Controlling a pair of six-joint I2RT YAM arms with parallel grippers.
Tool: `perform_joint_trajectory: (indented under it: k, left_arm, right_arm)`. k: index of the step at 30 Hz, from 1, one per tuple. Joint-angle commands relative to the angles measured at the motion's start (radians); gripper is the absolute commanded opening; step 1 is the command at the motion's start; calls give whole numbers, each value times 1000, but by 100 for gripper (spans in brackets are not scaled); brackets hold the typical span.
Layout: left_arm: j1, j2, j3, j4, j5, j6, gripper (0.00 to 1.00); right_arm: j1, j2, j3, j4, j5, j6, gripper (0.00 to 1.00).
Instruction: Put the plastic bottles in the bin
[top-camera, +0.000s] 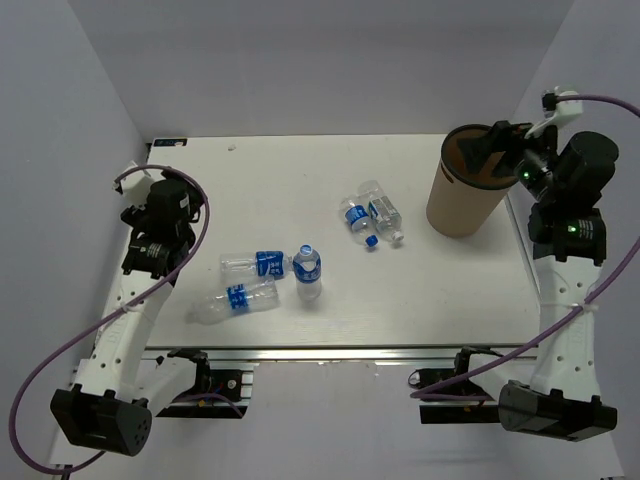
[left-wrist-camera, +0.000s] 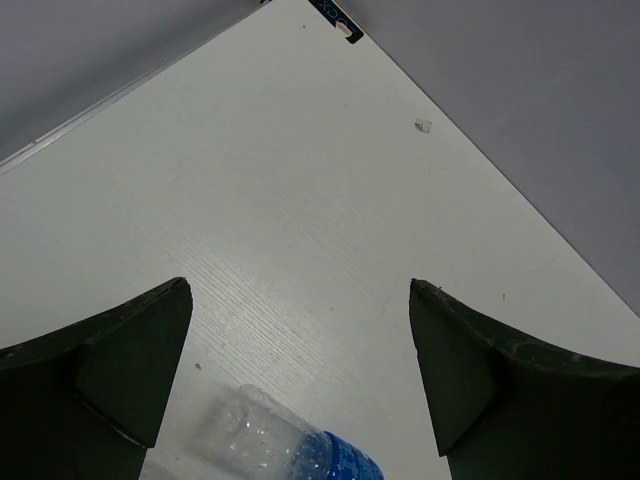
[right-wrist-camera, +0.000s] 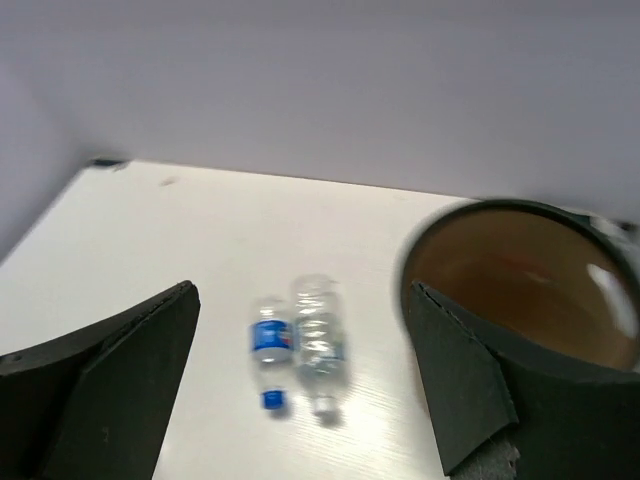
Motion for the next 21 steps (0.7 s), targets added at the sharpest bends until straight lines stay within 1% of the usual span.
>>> perform_joint_trajectory:
  k: [1, 3, 4, 5, 6, 7, 9, 10, 11, 13, 14, 16, 19, 20, 21]
  left_arm:
    - [1, -39, -4, -36, -21, -22, 98]
    - [1, -43, -1, -33, -11, -19, 98]
    - [2, -48, -1, -33, -8, -24, 98]
    - [1, -49, -2, -32, 3, -24, 98]
    - [1, -51, -4, -27, 8, -24, 98]
    - [1, -49, -4, -24, 12, -22, 98]
    - [1, -46, -5, -15, 20, -19, 98]
    - [1, -39, -5, -19, 17, -24, 98]
    - [1, -37, -4, -24, 13, -25, 98]
    - [1, -29, -4, -39, 3, -30, 98]
    - [2, -29, -8, -50, -1, -34, 98]
    - [1, -31, -22, -41, -20, -39, 98]
    - [2, -28, -39, -22, -21, -36, 98]
    - [2, -20, -37, -27, -24, -34, 98]
    - [2, -16, -34, -32, -27, -34, 98]
  right_arm:
    - [41, 11, -63, 165, -302, 46, 89]
    - [78, -2, -115, 225, -373, 40, 89]
    - [128, -3, -123, 239, -387, 17, 89]
    - [182, 4, -120, 224, -348, 2, 89]
    - [241, 11, -111, 201, -284, -17, 89]
    - [377, 20, -105, 160, -133, -79, 89]
    - [514, 86, -64, 100, 17, -139, 89]
    - [626, 120, -44, 70, 130, -190, 89]
    - [665, 192, -28, 28, 187, -201, 89]
    - [726, 267, -4, 22, 315, -200, 89]
    - [737, 345, 7, 19, 358, -183, 89]
    - [757, 431, 56, 2, 457, -175, 89]
    - [785, 653, 143, -52, 531, -160, 89]
    - [791, 692, 163, -61, 577, -160, 89]
    - [796, 733, 183, -84, 679, -160, 89]
